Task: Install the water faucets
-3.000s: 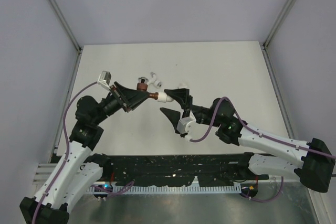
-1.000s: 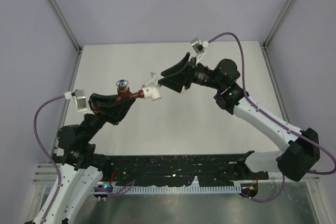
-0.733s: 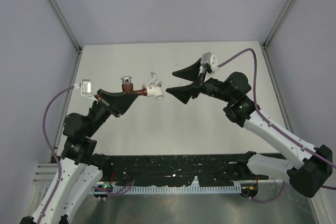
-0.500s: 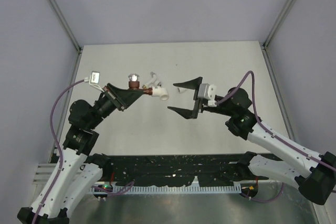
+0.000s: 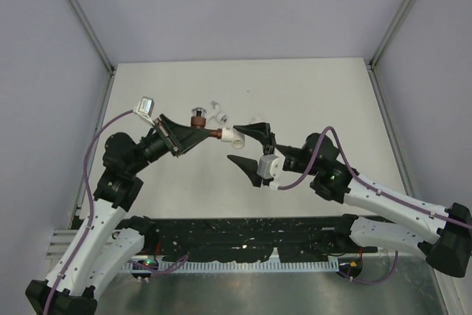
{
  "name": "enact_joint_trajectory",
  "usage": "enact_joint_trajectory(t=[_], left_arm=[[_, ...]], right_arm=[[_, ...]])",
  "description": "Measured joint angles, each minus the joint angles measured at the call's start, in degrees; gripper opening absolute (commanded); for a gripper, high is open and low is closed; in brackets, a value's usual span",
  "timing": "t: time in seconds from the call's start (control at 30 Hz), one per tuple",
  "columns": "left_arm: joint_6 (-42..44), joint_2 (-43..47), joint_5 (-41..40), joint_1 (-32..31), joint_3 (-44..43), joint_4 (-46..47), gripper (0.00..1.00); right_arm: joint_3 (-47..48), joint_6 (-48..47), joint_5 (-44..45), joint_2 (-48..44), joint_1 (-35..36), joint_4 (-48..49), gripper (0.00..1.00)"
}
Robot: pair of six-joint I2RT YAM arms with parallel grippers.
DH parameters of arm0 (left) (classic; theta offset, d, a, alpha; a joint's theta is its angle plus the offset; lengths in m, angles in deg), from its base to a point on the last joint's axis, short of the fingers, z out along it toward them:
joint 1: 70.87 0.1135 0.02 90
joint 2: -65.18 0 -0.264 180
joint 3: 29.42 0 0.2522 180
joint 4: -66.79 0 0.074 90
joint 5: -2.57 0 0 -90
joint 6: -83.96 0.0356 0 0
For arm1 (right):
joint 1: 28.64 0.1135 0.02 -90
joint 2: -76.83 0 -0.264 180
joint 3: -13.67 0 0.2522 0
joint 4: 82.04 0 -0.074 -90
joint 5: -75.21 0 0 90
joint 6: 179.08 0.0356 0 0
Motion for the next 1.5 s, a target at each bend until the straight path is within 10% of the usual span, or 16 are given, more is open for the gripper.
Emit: enact_joint_trajectory(t=[0.3, 0.43, 0.57, 0.8, 1.5], left_arm=[[-0.4, -1.1, 3.7, 0.0, -0.2, 1.8, 0.00], [-0.4, -1.3, 4.8, 0.0, -0.2, 2.3, 0.00], [-0.2, -1.6, 6.1, 0.0, -0.2, 3.8, 0.00], [6.1, -1.6, 8.1, 0.2, -0.8, 11.9, 0.00], [40.9, 9.9, 10.8, 0.6, 5.6, 30.0, 0.00]], right_arm=[[0.5, -4.0, 1.7, 3.5, 1.0, 0.2, 0.67], [0.9, -3.7, 1.9, 4.0, 1.0, 0.7, 0.52], [2.5, -1.4, 2.5, 4.0, 0.9, 0.5, 0.13], [7.3, 11.1, 0.1, 4.8, -0.4, -1.7, 0.05], [19.4, 109.3, -32.3, 32.2, -11.3, 37.6, 0.09]])
